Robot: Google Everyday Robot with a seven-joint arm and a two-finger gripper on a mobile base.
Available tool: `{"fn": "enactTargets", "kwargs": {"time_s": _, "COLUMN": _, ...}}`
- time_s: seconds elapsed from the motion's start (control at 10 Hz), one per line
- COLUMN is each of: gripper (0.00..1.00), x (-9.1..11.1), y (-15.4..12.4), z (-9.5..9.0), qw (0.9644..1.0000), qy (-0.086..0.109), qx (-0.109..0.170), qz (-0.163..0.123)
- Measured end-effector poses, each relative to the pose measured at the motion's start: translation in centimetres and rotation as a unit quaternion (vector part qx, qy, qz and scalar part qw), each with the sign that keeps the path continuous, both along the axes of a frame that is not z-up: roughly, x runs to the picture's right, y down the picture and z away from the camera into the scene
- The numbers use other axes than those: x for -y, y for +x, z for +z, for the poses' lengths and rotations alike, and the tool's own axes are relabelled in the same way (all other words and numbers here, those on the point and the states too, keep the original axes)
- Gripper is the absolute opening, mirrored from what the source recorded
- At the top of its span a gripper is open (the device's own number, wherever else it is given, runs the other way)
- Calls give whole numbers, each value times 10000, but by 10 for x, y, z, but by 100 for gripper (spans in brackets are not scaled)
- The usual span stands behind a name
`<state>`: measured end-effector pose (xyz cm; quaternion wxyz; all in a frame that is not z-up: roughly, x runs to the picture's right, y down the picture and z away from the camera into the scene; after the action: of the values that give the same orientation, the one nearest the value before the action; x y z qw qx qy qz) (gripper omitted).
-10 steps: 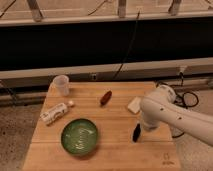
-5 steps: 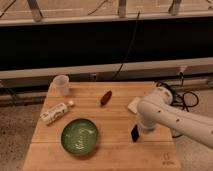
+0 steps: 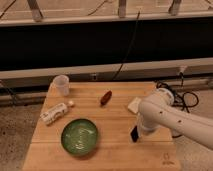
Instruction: Knock the eraser over
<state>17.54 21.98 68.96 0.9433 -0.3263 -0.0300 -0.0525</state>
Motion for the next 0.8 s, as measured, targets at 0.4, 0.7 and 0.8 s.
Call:
{"fn": "enactTargets", "kwargs": {"time_s": 0.4, "gripper": 0, "x": -3, "y": -4, "z": -3, "qw": 10000, "qy": -43, "qx": 48, "qz": 56}}
{"fn": "enactTargets", "kwargs": {"time_s": 0.7, "gripper": 0, "x": -7, "y": -4, "z": -5, "qw": 9999, "qy": -75, "qx": 72, "qz": 85}}
{"fn": "enactTargets", "kwargs": {"time_s": 0.8, "gripper": 0, "x": -8, "y": -10, "z": -5, "qw": 9999, "qy": -89, "qx": 107, "qz": 84}}
